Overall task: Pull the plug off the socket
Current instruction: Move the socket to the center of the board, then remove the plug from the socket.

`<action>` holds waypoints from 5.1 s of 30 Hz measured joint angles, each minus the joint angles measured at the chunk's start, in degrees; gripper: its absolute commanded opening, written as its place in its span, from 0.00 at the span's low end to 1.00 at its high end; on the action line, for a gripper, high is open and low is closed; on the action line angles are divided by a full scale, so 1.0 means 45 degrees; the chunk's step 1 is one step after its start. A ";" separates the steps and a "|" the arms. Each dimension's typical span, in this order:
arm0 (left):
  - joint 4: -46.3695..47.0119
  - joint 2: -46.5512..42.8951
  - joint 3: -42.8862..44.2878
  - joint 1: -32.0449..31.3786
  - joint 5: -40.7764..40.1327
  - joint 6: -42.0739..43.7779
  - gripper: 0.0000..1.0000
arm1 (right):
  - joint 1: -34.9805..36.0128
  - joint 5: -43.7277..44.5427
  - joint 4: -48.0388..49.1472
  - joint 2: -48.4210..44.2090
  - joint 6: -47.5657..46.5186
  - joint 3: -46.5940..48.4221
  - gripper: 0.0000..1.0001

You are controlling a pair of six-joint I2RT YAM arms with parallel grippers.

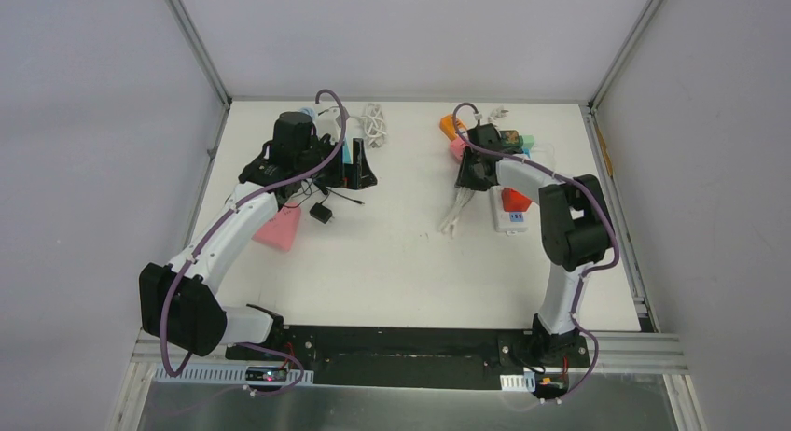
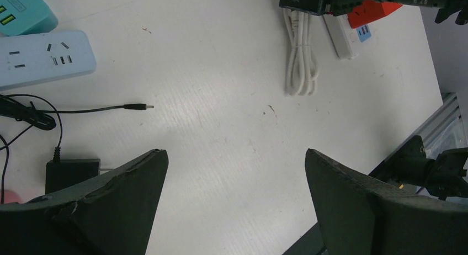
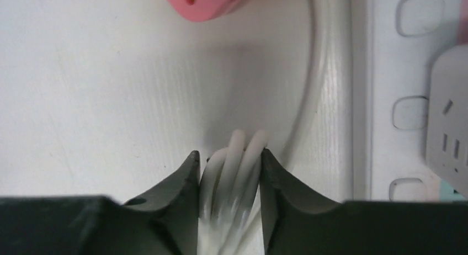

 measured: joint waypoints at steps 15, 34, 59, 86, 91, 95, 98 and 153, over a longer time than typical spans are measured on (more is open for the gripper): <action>-0.0010 -0.0063 0.0005 0.0005 -0.0287 0.0185 0.99 | 0.0355 -0.2589 0.0165 -0.1200 -0.1180 -0.1472 0.00; -0.0053 -0.0355 0.0005 0.0005 -0.0291 0.0189 0.99 | 0.2254 -0.4668 -0.2696 -0.3662 -0.7776 -0.3575 0.00; -0.0214 -0.0466 0.0005 0.0005 -0.0311 0.0228 0.99 | 0.2433 -0.5693 -0.6985 -0.5430 -1.6296 -0.5469 0.00; -0.0209 -0.0525 0.0005 0.0005 -0.0316 0.0248 0.99 | 0.3551 -0.5668 -0.7155 -0.6897 -2.0521 -0.6713 0.00; -0.0209 -0.0539 0.0005 0.0005 -0.0311 0.0272 0.99 | 0.3740 -0.5503 -0.7184 -0.6912 -2.0691 -0.6727 0.23; -0.0204 -0.0544 0.0005 0.0005 -0.0311 0.0287 0.99 | 0.3755 -0.5503 -0.7164 -0.6858 -2.0172 -0.6654 0.49; -0.0204 -0.0544 0.0005 0.0005 -0.0306 0.0296 0.99 | 0.3643 -0.5790 -0.7325 -0.6669 -1.9356 -0.6475 0.69; -0.0194 -0.1277 0.0000 0.0063 -0.0957 0.0801 0.99 | 0.2229 -0.4478 -0.3497 -0.4813 -1.3240 -0.1137 1.00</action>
